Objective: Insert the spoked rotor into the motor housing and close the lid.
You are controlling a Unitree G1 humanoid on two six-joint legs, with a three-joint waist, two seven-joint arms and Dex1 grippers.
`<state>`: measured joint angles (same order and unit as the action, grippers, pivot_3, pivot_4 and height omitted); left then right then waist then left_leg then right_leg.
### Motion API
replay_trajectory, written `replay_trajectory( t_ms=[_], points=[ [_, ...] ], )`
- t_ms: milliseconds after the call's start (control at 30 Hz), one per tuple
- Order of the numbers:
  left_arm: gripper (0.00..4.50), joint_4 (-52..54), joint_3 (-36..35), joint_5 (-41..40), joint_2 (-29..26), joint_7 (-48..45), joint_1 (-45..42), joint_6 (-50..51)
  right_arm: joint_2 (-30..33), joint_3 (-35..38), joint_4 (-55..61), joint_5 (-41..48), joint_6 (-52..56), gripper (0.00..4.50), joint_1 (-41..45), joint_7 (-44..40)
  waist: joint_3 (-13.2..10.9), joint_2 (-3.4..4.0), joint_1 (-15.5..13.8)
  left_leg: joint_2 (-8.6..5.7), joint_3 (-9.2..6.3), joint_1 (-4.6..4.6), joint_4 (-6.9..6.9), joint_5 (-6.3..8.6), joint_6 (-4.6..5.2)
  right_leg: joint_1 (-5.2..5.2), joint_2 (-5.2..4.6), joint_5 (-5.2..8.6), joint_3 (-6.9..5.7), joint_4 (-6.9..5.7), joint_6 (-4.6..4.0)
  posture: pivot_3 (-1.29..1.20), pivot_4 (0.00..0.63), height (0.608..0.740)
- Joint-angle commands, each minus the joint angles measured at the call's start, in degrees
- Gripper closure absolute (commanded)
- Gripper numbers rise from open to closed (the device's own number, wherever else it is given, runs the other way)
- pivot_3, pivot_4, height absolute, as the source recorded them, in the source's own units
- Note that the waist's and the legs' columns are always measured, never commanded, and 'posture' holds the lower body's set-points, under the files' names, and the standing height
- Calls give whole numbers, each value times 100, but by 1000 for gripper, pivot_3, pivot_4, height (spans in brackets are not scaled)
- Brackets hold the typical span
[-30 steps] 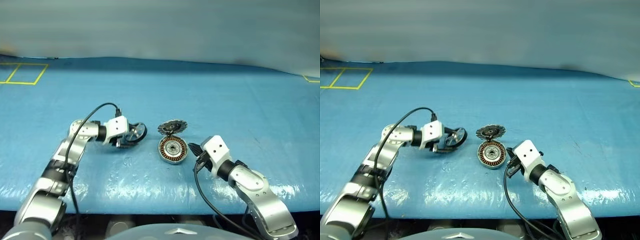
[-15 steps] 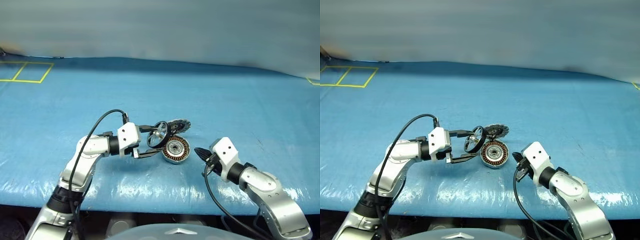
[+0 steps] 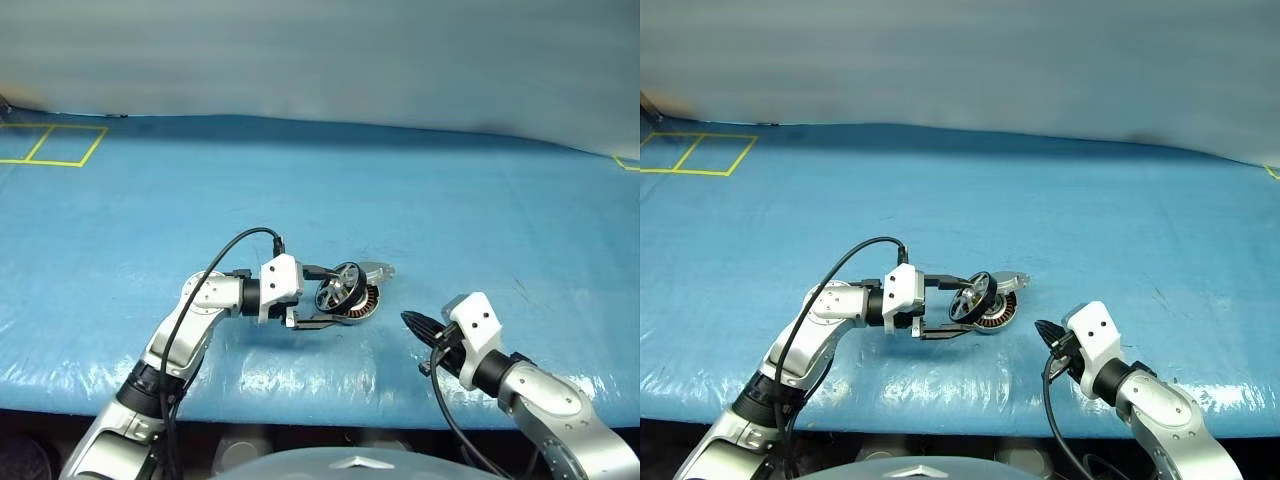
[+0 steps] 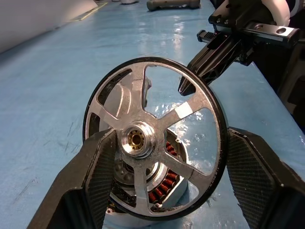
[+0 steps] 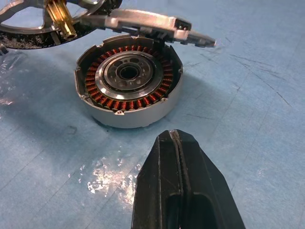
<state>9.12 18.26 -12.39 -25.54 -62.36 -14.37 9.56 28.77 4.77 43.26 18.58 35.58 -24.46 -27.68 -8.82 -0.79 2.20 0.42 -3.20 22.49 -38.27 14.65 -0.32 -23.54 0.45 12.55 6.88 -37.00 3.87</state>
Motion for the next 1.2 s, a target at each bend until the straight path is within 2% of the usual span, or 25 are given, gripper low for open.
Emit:
replay_trajectory(
  t_ms=[33, 300, 567, 900, 1200],
  points=[
    [1359, 359, -21, -183, -285, -264, 21, 85, -27, 9, 209, -45, -77, 4500, 22, 131, 0, 0, 5, 0, 0, 1, 1, 0, 0, -2, 0, 1, 0, 0, -2, 0, 150, 740],
    [1359, 663, -755, -781, -467, 23, 188, 278, 115, -77, 143, -148, -43, 4500, 128, 136, -1, 0, -4, 4, -2, 6, 8, 0, 0, -9, -1, 4, -2, 2, -7, 0, 150, 740],
    [1359, 995, 86, -21, -1312, -454, 675, 112, 250, -205, -18, -229, -4, 4500, 442, 88, -2, -1, -1, 4, 2, 4, 16, 0, 0, -12, -1, 7, -1, 4, -11, 0, 150, 740],
    [1359, 428, 272, 134, -414, 44, 363, -188, 312, -333, -185, -336, -18, 4500, 606, 123, -2, 0, -15, 1, 1, 6, 14, 0, 0, -10, -2, 6, -2, 6, -10, 0, 150, 740],
    [1359, 226, -85, -350, -337, -197, -92, 10, 244, -431, -172, -441, -55, 4500, 484, 197, -2, 0, 3, 4, 1, 5, 14, 0, 0, -11, 3, 6, -2, 3, -9, 0, 150, 740]
  ],
)
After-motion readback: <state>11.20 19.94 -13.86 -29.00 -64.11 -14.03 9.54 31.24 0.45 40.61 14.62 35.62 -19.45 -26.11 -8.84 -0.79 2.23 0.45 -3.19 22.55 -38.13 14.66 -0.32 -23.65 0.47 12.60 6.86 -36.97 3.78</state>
